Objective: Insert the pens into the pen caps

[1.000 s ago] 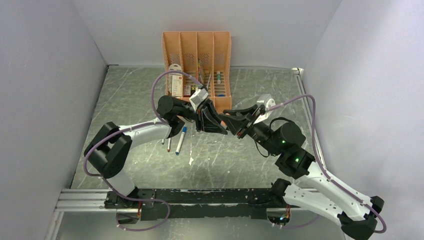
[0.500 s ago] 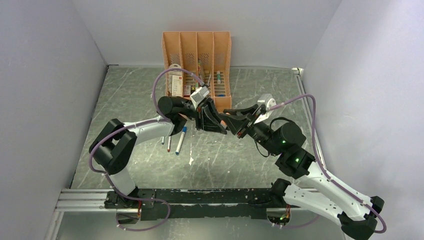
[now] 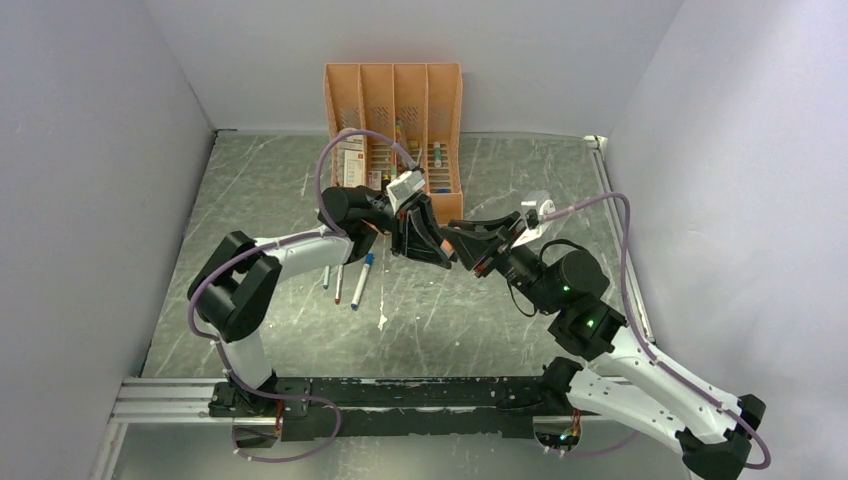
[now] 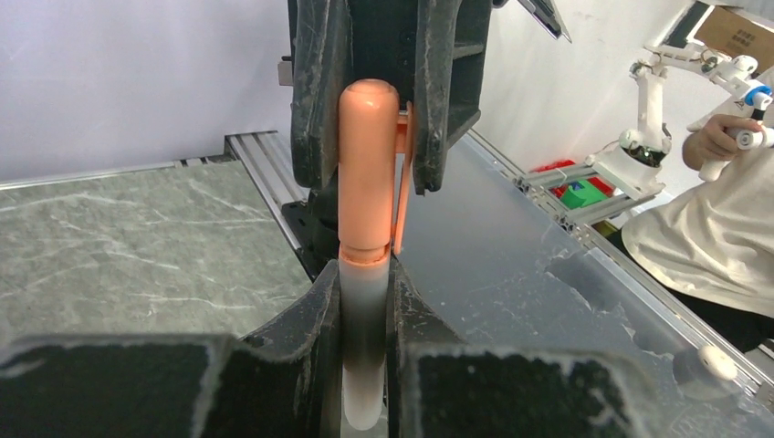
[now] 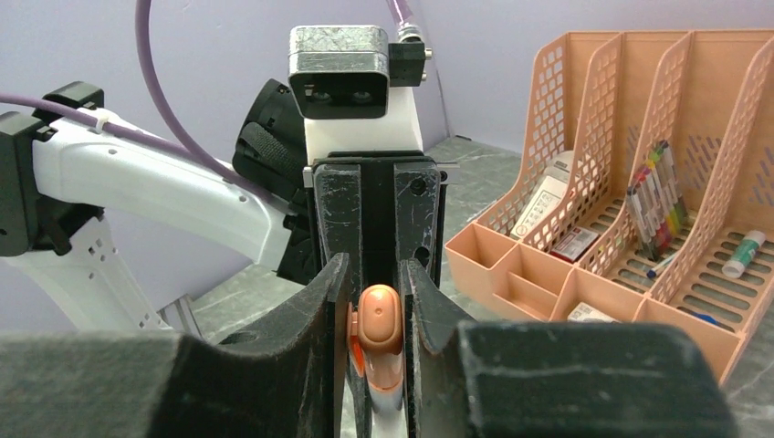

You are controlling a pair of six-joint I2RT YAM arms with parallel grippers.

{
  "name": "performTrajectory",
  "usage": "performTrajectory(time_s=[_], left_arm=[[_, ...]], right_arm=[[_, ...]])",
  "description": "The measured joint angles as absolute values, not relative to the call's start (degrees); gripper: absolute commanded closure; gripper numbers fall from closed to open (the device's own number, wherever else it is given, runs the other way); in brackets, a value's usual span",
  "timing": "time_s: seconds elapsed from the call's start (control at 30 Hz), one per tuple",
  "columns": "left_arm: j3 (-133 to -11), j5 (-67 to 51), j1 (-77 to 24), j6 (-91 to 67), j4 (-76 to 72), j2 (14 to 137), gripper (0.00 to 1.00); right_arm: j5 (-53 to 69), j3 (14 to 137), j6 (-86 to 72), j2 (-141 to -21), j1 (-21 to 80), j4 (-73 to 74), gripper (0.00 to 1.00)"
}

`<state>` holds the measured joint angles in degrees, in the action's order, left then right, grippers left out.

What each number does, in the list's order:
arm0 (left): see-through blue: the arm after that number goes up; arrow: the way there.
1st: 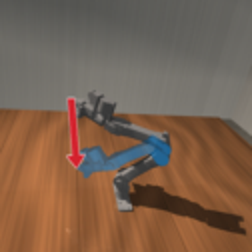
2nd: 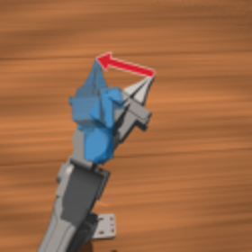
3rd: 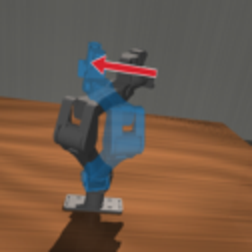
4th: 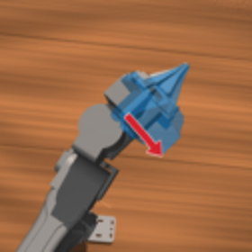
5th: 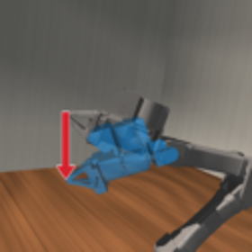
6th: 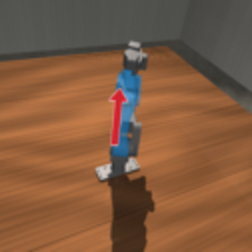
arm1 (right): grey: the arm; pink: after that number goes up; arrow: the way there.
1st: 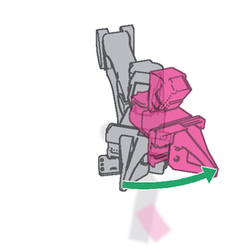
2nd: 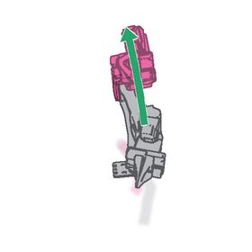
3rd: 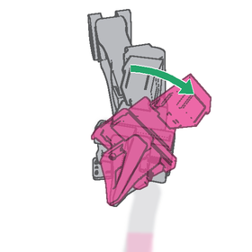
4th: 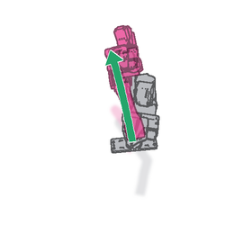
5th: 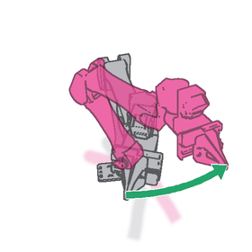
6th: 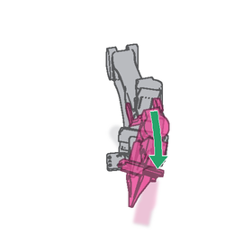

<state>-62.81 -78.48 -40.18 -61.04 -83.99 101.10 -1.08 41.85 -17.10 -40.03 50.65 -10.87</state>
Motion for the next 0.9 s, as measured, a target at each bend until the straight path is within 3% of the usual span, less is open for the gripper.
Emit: performTrajectory(time_s=[0.9], left_arm=[[-71.29, -87.74, -38.26, -58.7, -73.78, 102.5, 0.93]], right_arm=[[-3.01, 35.88, -23.88, -41.47, 49.69, -21.45, 1.0]])
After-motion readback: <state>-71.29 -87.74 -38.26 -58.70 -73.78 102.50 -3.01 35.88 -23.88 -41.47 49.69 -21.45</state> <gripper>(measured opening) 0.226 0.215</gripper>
